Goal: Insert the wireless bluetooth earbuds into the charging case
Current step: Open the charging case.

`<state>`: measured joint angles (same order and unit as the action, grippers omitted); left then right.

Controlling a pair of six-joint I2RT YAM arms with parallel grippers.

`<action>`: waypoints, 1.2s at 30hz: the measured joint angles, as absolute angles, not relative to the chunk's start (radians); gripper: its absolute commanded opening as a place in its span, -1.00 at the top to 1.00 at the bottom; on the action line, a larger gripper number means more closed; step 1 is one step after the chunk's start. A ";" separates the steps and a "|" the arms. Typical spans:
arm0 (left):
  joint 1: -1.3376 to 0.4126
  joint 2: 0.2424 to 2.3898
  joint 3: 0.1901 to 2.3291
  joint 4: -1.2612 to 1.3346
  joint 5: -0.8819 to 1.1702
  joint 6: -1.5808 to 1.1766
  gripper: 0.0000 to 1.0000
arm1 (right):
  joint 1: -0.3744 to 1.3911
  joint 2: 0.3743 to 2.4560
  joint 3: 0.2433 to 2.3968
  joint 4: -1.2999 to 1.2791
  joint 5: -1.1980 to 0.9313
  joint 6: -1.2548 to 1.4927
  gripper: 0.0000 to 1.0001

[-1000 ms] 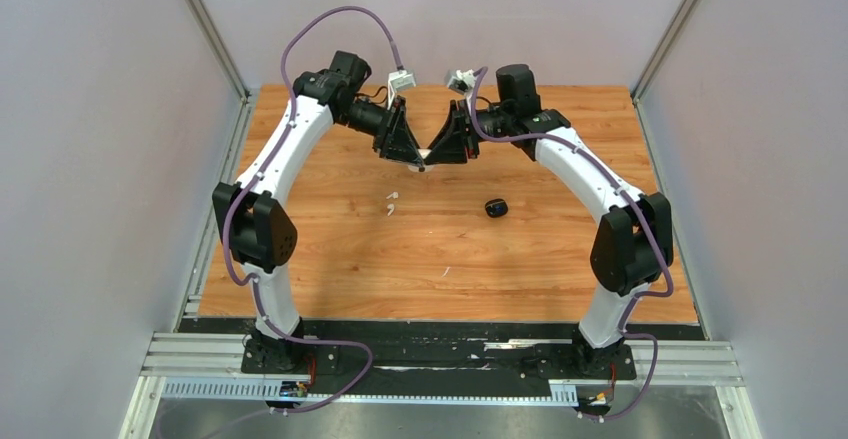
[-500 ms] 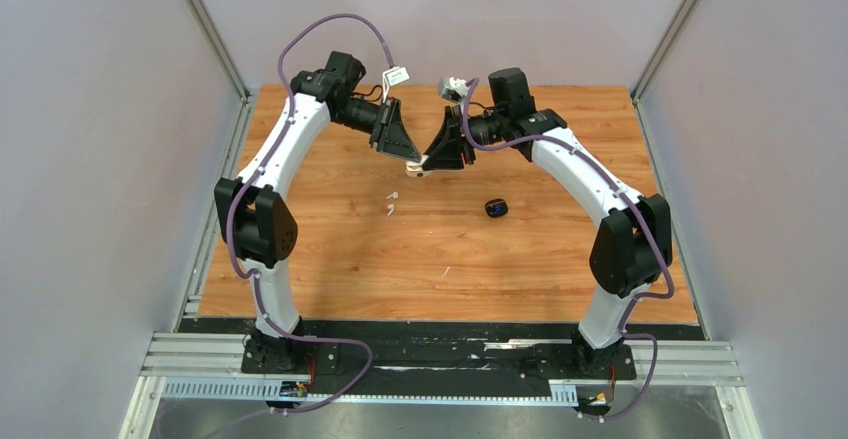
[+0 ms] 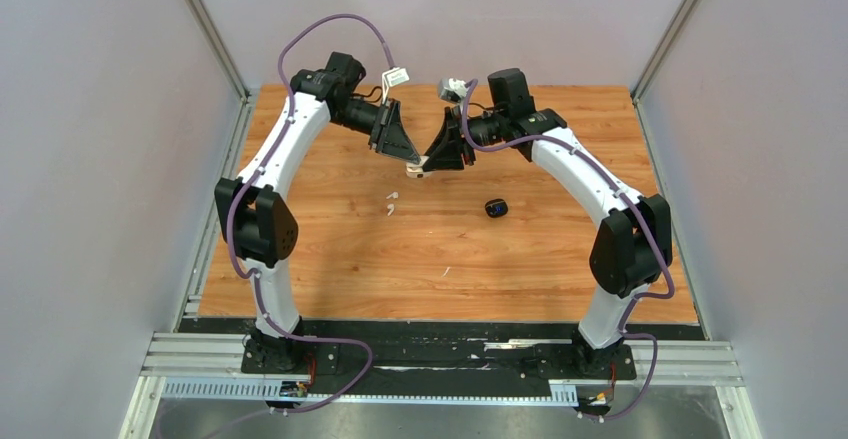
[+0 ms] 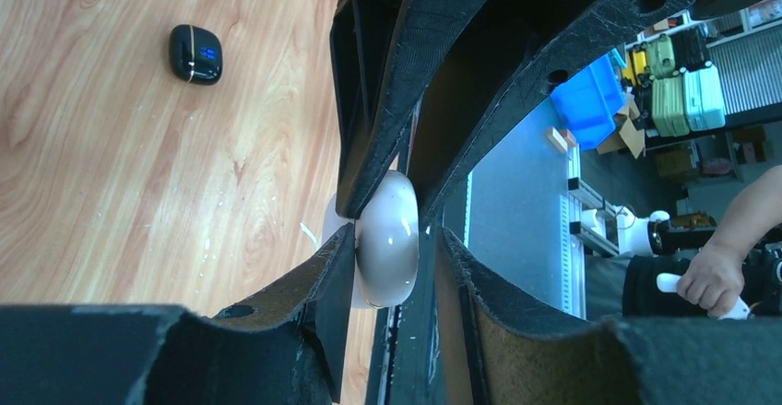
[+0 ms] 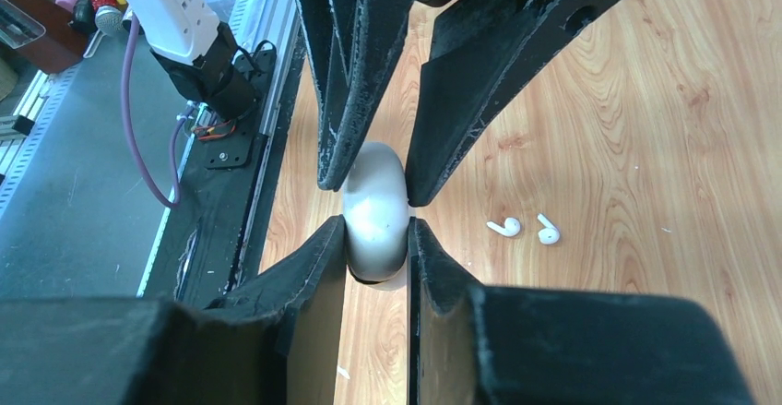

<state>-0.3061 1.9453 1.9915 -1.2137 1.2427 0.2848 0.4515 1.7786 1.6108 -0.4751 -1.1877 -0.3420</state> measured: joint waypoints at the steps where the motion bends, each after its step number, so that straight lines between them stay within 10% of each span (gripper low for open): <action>1: -0.306 1.945 1.992 -1.220 1.243 0.292 0.10 | 0.451 1.779 1.611 -0.475 -1.187 -0.342 1.00; 16: -0.324 1.956 2.006 -1.246 1.210 0.339 0.23 | 0.454 1.779 1.615 -0.478 -1.185 -0.334 1.00; 21: -0.327 1.956 2.006 -1.251 1.208 0.357 0.92 | 0.454 1.779 1.615 -0.488 -1.172 -0.332 1.00; 27: -0.327 1.956 2.011 -1.264 1.211 0.376 1.00 | 0.455 1.779 1.615 -0.494 -1.161 -0.331 0.31; 36: -0.318 1.962 2.008 -1.275 1.235 0.383 1.00 | 0.456 1.771 1.585 -0.487 -1.111 -0.340 0.04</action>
